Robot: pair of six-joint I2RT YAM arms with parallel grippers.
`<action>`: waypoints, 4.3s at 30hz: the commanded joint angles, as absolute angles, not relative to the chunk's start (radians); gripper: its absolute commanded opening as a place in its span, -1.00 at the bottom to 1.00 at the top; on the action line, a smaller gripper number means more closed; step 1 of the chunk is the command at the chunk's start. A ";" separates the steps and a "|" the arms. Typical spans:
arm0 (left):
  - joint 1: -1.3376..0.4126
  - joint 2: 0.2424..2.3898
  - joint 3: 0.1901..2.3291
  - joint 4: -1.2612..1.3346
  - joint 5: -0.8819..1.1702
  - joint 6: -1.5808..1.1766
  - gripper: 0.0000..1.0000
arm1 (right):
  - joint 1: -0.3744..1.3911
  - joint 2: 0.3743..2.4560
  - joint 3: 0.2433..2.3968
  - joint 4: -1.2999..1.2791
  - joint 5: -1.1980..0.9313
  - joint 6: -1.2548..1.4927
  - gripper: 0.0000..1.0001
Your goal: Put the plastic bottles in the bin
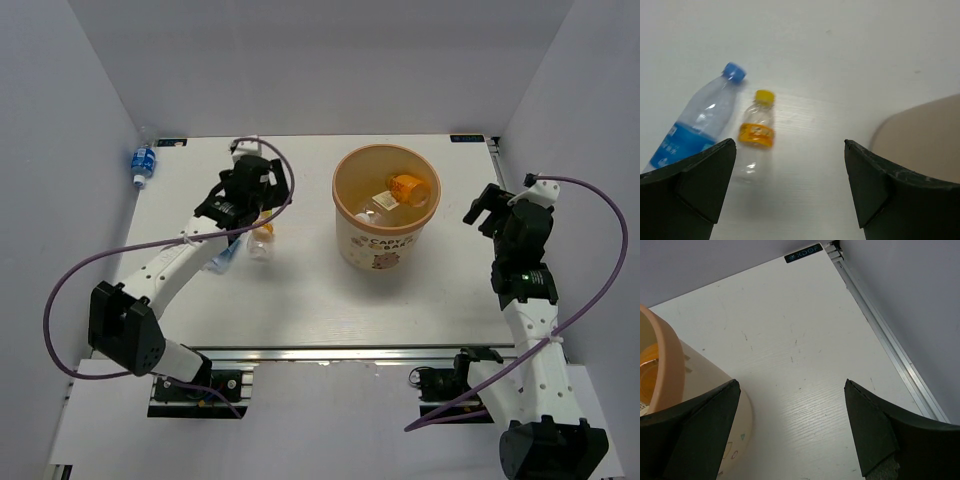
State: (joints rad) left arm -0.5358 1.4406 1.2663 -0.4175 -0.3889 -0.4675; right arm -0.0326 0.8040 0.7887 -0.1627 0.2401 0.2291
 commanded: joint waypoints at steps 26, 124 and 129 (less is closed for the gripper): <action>-0.417 1.792 1.181 -0.365 -0.413 -0.514 0.94 | -0.038 0.805 0.741 -0.130 0.351 0.268 0.79; -0.161 1.761 1.049 -0.258 -0.262 -0.205 0.70 | -0.038 0.810 0.723 -0.084 0.196 0.291 0.79; -0.161 1.684 1.101 -0.302 -0.188 -0.248 0.04 | -0.038 0.807 0.730 -0.081 0.173 0.296 0.79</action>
